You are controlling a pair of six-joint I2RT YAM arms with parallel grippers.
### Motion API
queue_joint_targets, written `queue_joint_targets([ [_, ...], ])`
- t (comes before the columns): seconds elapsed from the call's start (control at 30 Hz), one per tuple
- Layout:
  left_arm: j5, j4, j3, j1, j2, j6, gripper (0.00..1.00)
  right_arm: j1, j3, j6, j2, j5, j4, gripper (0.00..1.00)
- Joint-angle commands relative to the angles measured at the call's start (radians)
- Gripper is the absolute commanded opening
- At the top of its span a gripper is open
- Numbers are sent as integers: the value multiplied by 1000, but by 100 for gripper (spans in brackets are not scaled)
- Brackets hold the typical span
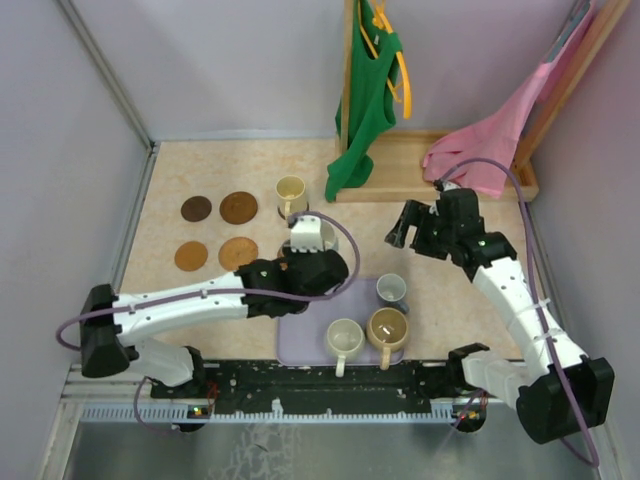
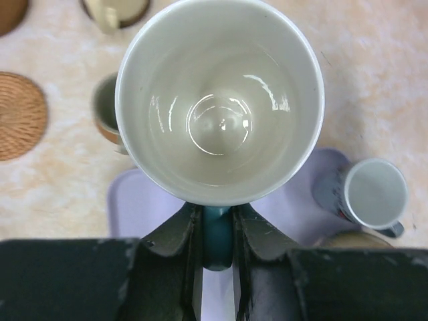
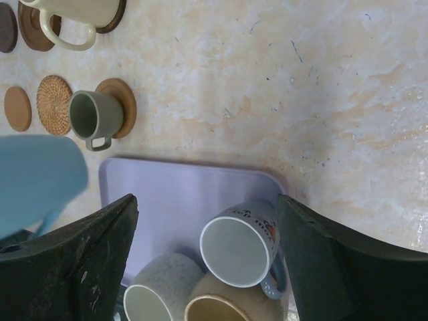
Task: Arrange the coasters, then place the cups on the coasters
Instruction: Place the cup on the coaster.
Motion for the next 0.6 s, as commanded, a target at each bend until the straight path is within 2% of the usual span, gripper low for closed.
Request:
queue_joint_targets([
  [0.0, -24, -6, -41, 89, -113, 65, 0, -9, 8, 11, 14, -22, 69, 83],
  [0.13, -6, 23, -83, 212, -182, 157, 0, -9, 19, 12, 26, -26, 81, 83],
  [0.33, 82, 168, -161, 405, -244, 332, 0, -9, 42, 13, 49, -27, 83, 83],
  [0.57, 200, 327, -228, 607, -239, 473, 0, -9, 60, 13, 74, -27, 91, 83],
])
